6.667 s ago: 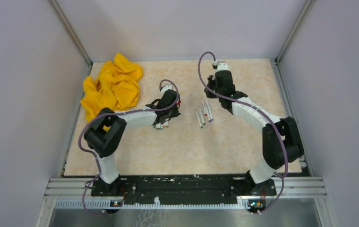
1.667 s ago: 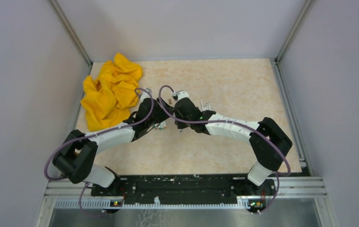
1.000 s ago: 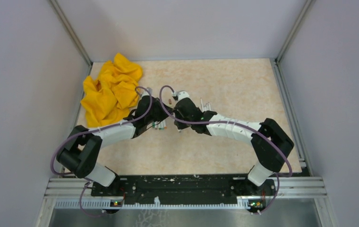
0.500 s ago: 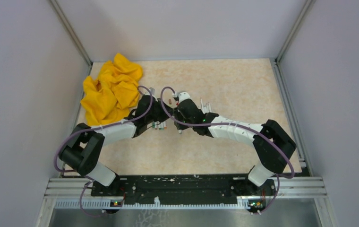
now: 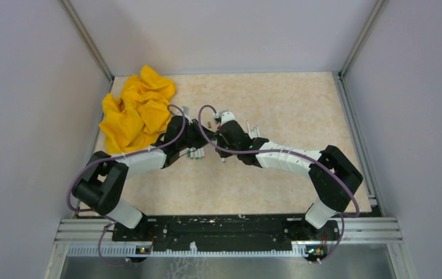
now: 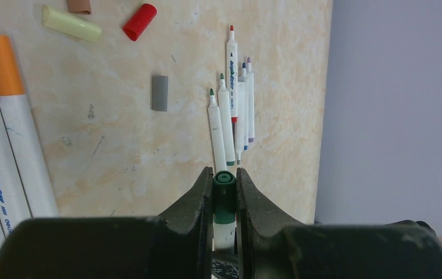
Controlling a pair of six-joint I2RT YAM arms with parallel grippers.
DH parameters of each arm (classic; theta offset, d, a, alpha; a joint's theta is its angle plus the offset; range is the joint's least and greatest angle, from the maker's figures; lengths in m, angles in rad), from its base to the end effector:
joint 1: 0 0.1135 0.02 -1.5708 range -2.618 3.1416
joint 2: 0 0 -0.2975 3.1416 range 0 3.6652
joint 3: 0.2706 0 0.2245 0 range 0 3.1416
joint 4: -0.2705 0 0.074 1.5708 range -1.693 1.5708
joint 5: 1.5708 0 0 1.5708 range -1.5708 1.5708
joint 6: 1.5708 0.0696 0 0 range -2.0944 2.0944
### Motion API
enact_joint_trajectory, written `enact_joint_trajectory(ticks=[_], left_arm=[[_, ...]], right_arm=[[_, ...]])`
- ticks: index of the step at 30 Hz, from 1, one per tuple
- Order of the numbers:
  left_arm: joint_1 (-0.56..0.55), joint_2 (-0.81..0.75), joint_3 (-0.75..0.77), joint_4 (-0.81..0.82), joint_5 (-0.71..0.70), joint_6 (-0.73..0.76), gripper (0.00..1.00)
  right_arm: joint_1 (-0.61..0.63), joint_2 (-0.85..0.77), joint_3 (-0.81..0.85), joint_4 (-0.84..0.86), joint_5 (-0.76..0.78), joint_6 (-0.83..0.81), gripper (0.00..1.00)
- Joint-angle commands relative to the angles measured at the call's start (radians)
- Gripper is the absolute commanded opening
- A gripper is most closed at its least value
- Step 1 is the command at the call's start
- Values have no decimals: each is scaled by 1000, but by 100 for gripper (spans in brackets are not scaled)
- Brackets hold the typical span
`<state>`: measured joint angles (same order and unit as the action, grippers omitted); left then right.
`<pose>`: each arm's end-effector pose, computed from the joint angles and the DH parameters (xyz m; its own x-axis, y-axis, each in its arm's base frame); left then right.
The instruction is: Open the pen caps
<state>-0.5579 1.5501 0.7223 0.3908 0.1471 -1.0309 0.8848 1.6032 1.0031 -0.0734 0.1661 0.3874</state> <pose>0.2778 -0.1854 0.2318 -0.7304 -0.5444 -0.4126 0.0192 0.5874 -0.8091 0.2329 0.2663 0.2492 -0.6231 -0.1730 -0.7627 -0.4815 0.8533 0.1998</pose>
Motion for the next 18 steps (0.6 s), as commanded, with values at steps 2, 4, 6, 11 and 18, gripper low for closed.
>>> enact_joint_trajectory(ticks=[2,4,6,11,18], left_arm=[[12,-8,-4,90,37,-56,0],[30,5,8,105,31,-66,0],[60,36,32,112,31,-77,0],[149,120,139,79,47,-100,0],[198,186,253,20,49,-80,0]], right_arm=[[-7,15,18,56,1,-10,0],[-7,5,-10,54,9,-1,0],[-7,-16,-54,61,13,8,0],[-7,-72,-173,65,13,35,0],[-14,-125,-202,54,44,29,0]])
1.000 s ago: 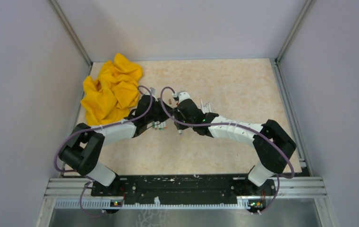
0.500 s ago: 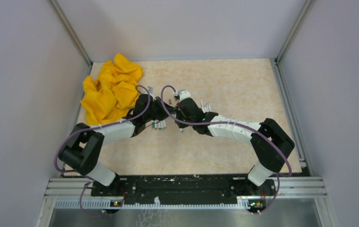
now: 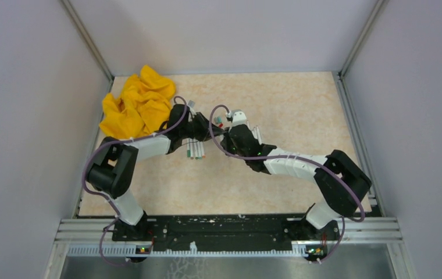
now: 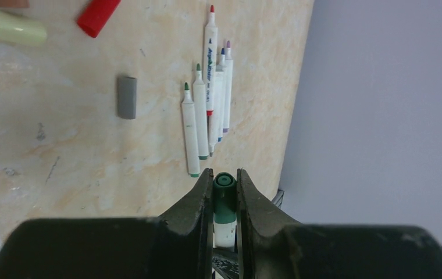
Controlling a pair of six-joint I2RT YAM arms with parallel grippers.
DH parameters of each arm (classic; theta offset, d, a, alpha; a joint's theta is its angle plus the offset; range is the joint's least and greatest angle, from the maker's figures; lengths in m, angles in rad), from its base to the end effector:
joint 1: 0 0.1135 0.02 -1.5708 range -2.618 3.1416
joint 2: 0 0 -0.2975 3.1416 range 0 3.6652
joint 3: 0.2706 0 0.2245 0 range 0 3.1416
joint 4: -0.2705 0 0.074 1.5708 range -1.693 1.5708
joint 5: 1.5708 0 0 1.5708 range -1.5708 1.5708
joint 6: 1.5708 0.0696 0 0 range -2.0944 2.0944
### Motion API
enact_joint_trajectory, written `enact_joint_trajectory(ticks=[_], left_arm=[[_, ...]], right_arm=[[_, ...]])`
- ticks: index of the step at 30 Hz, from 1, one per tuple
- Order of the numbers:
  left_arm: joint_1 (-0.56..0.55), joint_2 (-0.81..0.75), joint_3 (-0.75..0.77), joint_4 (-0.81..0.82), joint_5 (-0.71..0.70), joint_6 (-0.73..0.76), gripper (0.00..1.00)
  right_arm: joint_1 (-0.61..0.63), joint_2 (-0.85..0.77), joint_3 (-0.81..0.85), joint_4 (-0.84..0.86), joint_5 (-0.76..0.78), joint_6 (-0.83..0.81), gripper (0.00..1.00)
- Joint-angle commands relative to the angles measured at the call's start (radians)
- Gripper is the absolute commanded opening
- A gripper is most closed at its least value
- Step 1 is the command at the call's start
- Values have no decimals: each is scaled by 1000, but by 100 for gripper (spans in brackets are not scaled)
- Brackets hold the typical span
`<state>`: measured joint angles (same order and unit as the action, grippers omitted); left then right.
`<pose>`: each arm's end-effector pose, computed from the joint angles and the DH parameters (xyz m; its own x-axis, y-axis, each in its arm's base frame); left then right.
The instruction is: Open the pen caps
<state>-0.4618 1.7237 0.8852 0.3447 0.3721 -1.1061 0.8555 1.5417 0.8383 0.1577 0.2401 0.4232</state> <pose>0.3261 -0.1906 0.2210 -0.8174 -0.5234 -0.2406 -0.0648 0.4986 -0.8644 0.2330 0.2429 0.2432 -0.5567 -0.0325 -0.8301 -0.4072 0.8816 0.2385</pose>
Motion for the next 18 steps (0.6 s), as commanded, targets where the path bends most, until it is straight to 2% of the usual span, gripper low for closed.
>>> enact_joint_trajectory(ticks=[1,18], left_arm=[[109,22,102,64,-168,-7,0],[221,90,129,255,110,-257,0]], right_arm=[[16,-70,-44,-175,-29,-6,0],[21,-72,-192,-106,-28,33,0]])
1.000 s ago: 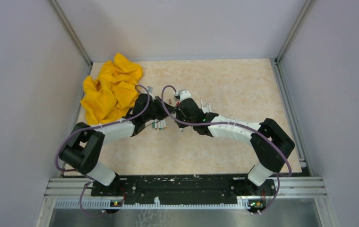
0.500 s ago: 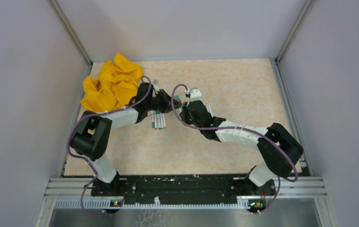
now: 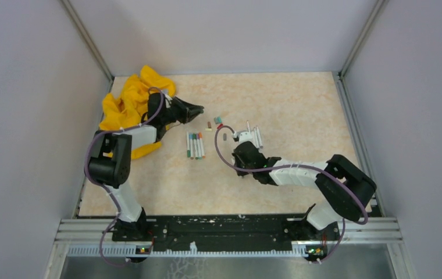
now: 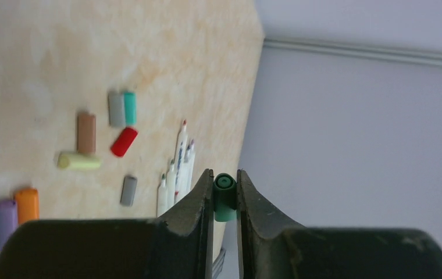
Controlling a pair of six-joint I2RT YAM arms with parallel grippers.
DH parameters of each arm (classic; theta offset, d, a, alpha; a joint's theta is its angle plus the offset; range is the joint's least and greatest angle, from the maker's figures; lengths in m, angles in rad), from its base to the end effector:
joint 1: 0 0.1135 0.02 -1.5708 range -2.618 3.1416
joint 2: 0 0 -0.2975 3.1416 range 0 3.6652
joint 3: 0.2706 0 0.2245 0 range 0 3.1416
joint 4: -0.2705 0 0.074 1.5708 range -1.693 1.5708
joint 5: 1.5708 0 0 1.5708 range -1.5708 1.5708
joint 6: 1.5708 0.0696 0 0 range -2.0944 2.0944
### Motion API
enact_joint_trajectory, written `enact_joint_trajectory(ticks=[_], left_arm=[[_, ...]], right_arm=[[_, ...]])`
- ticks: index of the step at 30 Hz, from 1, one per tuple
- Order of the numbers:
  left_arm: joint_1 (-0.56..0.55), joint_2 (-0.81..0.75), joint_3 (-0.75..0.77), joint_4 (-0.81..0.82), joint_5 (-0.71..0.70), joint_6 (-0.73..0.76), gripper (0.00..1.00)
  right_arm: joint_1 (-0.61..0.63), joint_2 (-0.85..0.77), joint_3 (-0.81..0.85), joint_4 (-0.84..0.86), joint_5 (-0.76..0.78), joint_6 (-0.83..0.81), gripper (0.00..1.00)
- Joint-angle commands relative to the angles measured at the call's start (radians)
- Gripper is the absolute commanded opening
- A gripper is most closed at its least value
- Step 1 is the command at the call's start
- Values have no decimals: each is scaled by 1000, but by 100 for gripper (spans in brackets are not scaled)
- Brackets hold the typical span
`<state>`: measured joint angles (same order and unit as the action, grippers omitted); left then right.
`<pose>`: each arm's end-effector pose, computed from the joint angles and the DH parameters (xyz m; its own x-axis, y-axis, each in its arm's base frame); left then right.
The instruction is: Open the pen caps
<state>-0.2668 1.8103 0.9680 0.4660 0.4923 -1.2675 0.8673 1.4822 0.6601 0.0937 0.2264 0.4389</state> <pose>0.3822 -0.1386 0.2313 -0.7323 -0.6717 -0.1121 -0.1422 0.3117 -0.9395 0.2000 0.2116 0.1978 -0.6595 -0.1373 -0.7391 -0.3916 0.9020 0.1819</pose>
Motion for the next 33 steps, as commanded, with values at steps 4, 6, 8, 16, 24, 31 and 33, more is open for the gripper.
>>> enact_joint_trajectory(ticks=[4,6,8,16,24,31,33], left_arm=[[25,17,114,67,19,-19,0],[15,22,161,-45,6,92,0],[-6,20,192,-193,-50,209,0],[-123,70,219,-457,-305,482,0],[-193,124,260,-575,-475,584,7],[-205,143,257,-589,-523,599,19],[-207,149,257,-590,-523,598,22]], right_arm=[[13,-30,-11,-47,21,22,0],[11,-43,27,-88,60,6,0],[1,-51,62,-133,95,-7,0],[-89,1,133,-144,129,-38,0],[-125,108,189,-101,144,-89,0],[-140,161,228,-61,148,-117,0],[-144,171,236,-60,144,-124,0]])
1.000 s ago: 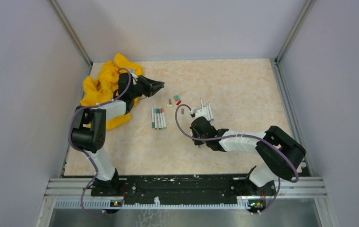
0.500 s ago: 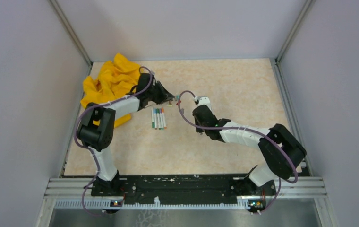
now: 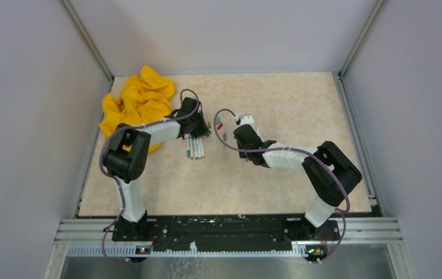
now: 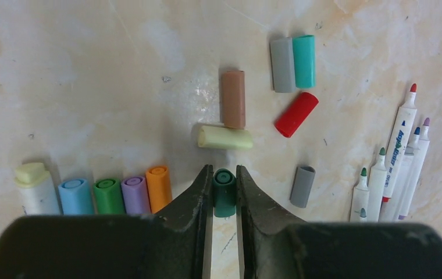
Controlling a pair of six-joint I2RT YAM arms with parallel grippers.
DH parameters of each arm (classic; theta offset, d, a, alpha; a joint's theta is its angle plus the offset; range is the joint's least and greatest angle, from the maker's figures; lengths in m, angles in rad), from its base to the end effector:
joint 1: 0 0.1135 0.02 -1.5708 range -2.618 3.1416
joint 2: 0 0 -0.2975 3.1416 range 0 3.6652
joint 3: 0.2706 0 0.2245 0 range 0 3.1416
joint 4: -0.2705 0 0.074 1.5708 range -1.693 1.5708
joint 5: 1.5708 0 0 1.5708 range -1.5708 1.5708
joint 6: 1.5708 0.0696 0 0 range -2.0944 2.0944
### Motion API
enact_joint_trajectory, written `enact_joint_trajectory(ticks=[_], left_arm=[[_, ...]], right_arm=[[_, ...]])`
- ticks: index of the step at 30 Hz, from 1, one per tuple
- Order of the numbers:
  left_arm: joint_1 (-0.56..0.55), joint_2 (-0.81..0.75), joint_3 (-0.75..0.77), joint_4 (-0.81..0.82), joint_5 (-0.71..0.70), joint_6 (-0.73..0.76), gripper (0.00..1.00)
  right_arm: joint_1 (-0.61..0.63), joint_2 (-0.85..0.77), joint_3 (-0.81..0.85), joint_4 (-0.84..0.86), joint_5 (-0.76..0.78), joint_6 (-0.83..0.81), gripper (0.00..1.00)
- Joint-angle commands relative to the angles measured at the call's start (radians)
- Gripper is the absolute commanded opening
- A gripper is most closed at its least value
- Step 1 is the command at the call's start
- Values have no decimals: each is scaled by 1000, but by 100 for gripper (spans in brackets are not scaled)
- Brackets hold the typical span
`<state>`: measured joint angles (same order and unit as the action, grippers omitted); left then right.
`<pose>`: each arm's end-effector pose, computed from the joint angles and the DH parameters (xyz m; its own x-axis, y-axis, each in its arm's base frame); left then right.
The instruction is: Open the pen caps
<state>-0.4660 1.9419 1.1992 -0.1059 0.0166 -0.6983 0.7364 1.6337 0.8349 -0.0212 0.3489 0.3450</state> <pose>0.3772 -0.1910 0.1809 -0.8085 -0.3129 -0.4984 -0.0793 0.8971 -0.4346 0.2588 0.2025 0.1954 -0.6647 -0.1736 -0.7266 -0.2481 0.9687 -0.0045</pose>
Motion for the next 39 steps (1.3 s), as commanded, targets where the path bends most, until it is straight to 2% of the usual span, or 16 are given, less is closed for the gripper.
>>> enact_joint_trajectory(ticks=[1,8,15,19,21,26,33,39], left_arm=[[-8,20,26,-18,-47,29,24],[-20,22,29,-18,-49,29,34],[-33,4,33,-19,-53,28,36],[-40,-45,24,-24,-70,23,36],[-40,-84,10,-24,-91,16,38],[-40,-206,-56,8,-141,14,47],[-39,-344,-127,11,-195,6,53],[-53,-411,-200,-76,-239,35,52]], right_arm=[[-15,23,65,56,22,-33,0],[-24,57,90,61,20,-50,1],[-32,83,101,69,23,-56,10],[-33,86,108,70,25,-63,19],[-33,77,110,73,23,-67,26],[-33,56,128,65,20,-74,37],[-29,15,159,51,-5,-83,38],[-29,-3,179,33,14,-79,38]])
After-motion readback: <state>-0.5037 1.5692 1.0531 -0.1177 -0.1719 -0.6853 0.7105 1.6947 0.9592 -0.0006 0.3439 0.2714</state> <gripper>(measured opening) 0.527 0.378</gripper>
